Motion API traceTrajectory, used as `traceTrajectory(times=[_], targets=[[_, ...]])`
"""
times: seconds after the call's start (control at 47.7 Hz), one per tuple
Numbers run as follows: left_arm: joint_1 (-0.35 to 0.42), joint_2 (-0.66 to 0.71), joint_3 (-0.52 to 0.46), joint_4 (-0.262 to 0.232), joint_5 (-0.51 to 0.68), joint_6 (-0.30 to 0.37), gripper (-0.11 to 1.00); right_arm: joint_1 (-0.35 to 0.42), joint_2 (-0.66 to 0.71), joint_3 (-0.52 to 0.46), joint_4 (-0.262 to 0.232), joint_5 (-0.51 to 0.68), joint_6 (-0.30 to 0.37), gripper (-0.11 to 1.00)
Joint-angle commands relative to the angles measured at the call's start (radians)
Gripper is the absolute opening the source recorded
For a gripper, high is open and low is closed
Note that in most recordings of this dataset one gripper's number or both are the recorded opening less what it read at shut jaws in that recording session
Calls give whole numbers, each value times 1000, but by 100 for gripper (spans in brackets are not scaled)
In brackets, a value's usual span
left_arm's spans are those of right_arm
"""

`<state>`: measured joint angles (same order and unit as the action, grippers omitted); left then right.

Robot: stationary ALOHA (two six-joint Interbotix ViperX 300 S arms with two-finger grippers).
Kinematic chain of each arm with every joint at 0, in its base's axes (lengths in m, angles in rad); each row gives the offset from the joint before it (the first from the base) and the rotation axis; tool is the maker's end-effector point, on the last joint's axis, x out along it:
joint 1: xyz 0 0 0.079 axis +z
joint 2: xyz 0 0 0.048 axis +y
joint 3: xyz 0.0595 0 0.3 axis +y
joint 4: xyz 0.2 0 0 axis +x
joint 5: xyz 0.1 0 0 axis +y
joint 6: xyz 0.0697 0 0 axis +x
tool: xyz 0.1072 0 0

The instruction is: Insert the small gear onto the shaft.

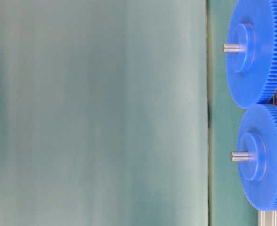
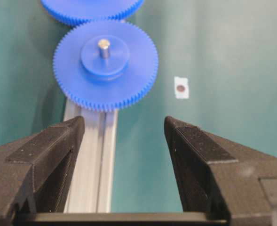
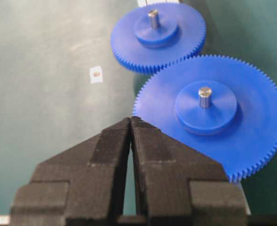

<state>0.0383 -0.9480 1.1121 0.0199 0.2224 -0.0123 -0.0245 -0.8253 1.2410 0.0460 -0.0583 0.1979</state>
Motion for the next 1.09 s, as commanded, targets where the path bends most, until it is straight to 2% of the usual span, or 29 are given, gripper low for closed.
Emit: traceTrajectory(times=[0.0,0.503,0.923,1.069], targets=[[2,2,-12,2,-5,2,68,2,-20,-6,-2,12,-2,11],[2,11,-17,2,-5,2,68,-26,-178,61,-2,71,0,11],[2,11,-17,2,-5,0,68,-52,-186,69,-20,115,-2,11],[2,11,-14,2,-5,-21,68,-54,-184,66,-21,150,-2,11]])
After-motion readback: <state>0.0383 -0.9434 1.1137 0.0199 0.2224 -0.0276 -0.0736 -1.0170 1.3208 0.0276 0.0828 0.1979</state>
